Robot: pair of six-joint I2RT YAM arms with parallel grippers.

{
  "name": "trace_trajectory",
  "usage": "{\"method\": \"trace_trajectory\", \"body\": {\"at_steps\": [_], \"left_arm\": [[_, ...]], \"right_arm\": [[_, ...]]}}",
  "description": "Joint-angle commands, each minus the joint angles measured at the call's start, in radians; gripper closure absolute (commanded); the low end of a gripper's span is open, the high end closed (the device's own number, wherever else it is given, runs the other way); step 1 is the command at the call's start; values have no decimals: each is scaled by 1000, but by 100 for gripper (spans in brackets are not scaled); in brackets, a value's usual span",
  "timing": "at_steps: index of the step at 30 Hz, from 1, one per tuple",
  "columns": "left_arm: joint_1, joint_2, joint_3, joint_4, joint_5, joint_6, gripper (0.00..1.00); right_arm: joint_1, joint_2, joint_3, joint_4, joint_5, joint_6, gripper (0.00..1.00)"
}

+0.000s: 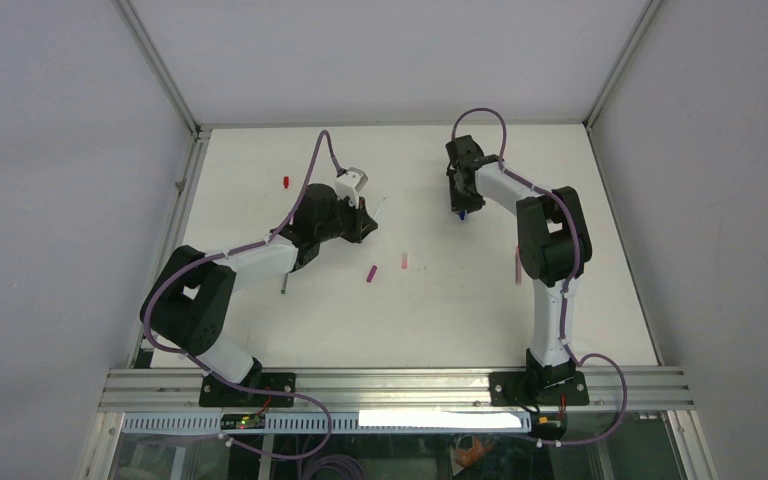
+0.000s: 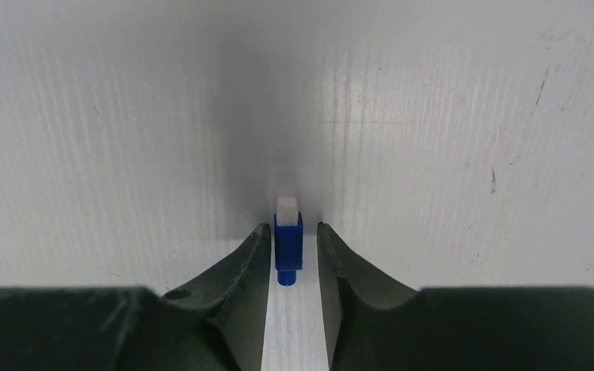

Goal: Insert the pens into the pen caps

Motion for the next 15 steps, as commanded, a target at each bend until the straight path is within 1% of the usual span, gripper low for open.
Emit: {"method": "trace_trajectory", "body": {"at_steps": [1,3,7,10,11,15], "left_arm": [[-6,-14,32,13,9,6,100],[-6,-13,31,12,8,6,100],[-6,-11,29,12,6,5,100],[-6,-9,26,13,4,4,100],[-6,-9,26,13,5,5,100],[-6,-9,24,13,5,4,100]], "right_arm": [[-3,16,27,25,-22,7,69],[-3,27,30,25,-27,7,71],[-2,36,31,24,-29,6,78],[-1,45,31,15,-26,2,92],[-2,46,31,9,-25,0,99],[-3,27,9,20,-15,1,100]]}}
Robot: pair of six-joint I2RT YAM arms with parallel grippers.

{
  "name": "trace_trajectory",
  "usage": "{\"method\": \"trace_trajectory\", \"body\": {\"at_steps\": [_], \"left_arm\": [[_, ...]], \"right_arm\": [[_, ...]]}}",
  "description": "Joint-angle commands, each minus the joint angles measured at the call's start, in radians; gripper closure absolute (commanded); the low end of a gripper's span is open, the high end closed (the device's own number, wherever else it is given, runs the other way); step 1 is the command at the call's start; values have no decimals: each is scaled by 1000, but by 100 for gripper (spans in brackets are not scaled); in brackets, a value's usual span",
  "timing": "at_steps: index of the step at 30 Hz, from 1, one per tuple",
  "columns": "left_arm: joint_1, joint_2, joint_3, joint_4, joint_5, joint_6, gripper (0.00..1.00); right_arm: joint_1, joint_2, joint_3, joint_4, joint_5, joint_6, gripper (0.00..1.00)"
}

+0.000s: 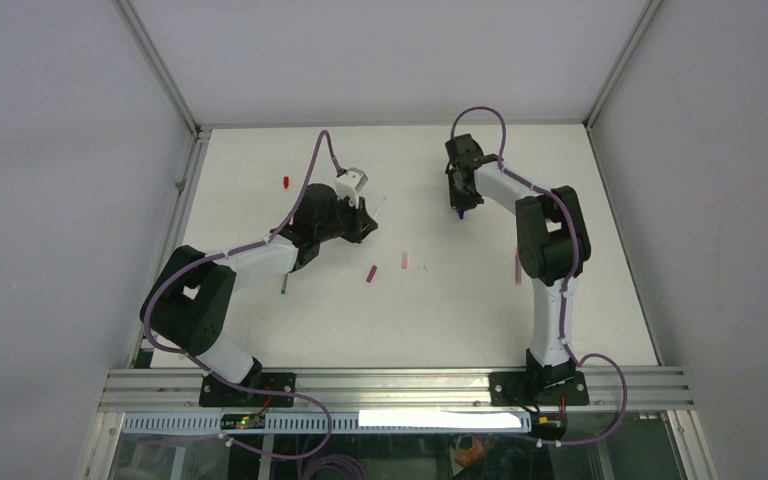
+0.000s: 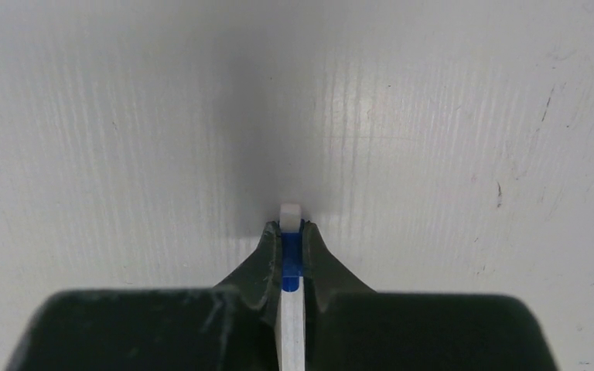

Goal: Insert the pens into the pen caps

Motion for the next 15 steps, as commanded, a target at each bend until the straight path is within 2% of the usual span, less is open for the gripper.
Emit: {"method": "trace_trajectory", "body": {"at_steps": [1,3,7,10,15], "left_arm": [[-6,-8,26,13,7,4,100],[-6,-6,30,14,10,2,100],[-8,4,25,81,75,-17,100],[-19,13,-15,258,131,-47,100],[-36,87,-45,541,228,-108,100]], "right_arm": [[-3,-9,-21,25,-1,10,100],[-7,-91,-73,128,-34,32,100],[-7,-303,-280,498,-148,107,100],[-8,-424,-403,776,-206,217,100],[-4,-531,-525,1130,-374,434,100]]}}
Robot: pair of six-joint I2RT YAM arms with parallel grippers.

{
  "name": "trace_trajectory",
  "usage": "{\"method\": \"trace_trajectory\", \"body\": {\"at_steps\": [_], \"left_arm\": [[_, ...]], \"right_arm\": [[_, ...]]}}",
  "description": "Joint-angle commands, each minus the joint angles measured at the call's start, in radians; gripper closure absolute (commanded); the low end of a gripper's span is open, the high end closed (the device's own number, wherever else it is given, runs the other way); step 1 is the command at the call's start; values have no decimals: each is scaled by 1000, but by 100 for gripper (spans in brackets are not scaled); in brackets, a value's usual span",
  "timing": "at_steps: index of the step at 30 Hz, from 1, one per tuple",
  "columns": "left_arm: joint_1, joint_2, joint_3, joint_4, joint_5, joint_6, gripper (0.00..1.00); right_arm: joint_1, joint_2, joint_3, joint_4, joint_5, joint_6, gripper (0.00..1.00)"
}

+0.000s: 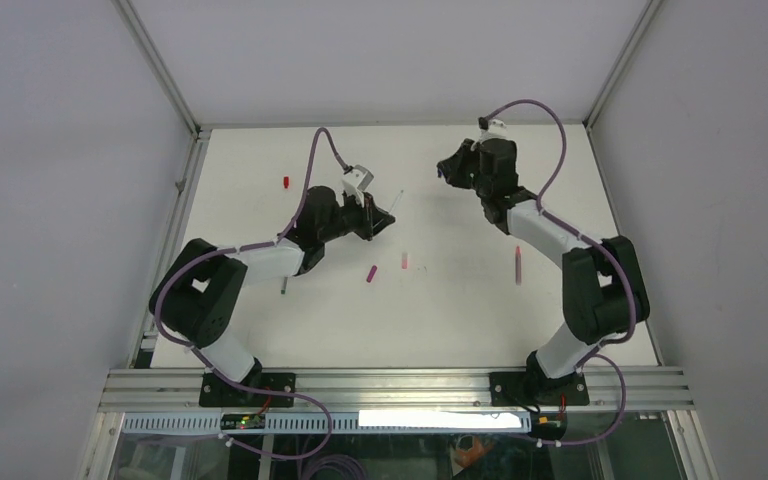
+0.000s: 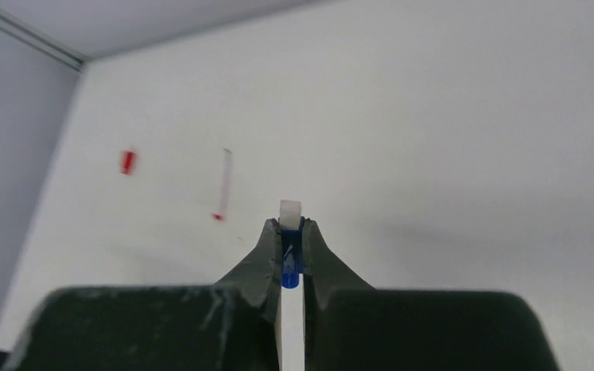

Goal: Insert the pens into the pen caps

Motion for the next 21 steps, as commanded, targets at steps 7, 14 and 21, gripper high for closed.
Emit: {"method": "trace_trajectory", "body": {"at_steps": [7,14,21], "left_arm": [[-33,167,-46,719,152,-190,100],[-33,190,-25,837,130,-252,100],[-33,204,30,851,140,-275,100]], "right_arm": [[0,-213,-172,632,-191,359,100],[8,-296,-217,604,-219,378,100],[31,-322,-232,596,-219,365,100]]}}
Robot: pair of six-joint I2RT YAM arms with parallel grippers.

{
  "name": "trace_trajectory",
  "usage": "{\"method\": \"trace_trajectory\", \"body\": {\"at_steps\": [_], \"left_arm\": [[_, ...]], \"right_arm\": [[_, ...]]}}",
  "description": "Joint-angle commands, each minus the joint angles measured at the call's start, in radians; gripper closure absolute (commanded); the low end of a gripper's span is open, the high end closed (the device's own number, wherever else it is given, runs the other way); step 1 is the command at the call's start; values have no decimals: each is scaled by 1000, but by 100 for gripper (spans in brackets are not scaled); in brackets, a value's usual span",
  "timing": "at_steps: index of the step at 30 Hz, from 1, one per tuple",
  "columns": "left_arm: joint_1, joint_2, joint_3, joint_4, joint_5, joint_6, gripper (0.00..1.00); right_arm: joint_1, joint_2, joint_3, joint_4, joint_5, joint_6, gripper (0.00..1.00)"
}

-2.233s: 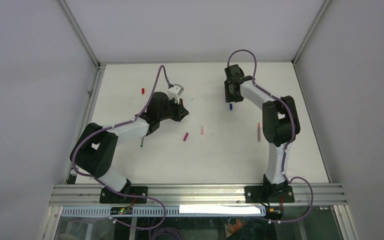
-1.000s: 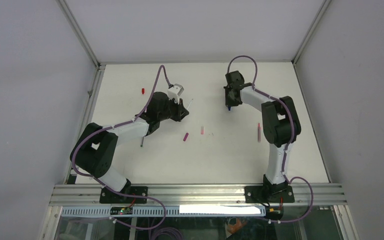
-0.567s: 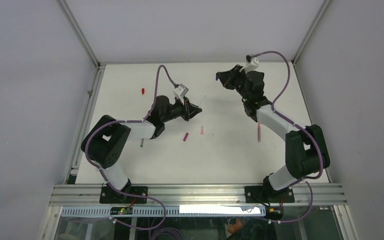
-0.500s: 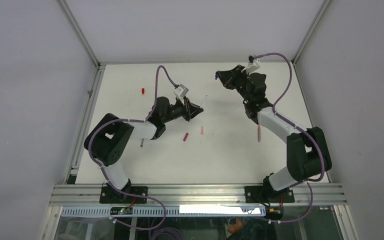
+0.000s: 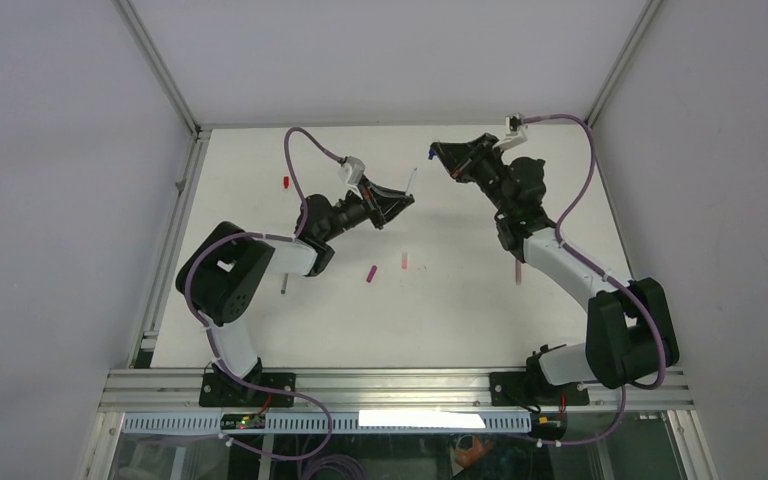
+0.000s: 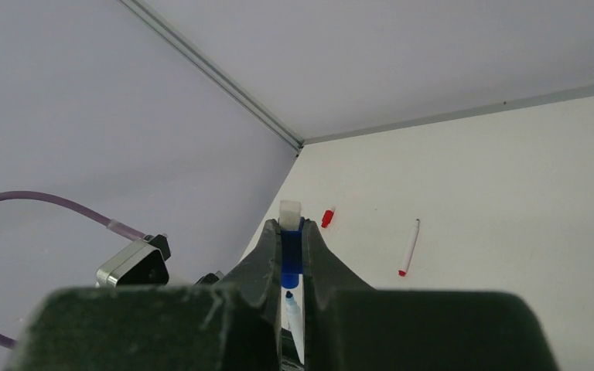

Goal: Insert the pens into the pen caps

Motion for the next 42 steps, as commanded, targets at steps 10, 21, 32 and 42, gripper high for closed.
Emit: {"method": "trace_trajectory", "body": {"at_steps": [10,21,32,42], "left_arm": [[-8,0,57,113,44,-28,100],[-8,-12,45,116,42,-20,100],[-8,-21,34,115,34,-11,100],[-8,-47,46,85,27,20,100]], "right_arm": [[65,-38,-3,36,3,-29,100],[77,-43,-18,13,12,-62,100],[99,-34,-30,-12,8,-82,100],[134,-37,-54,-39,33,-122,100]]}}
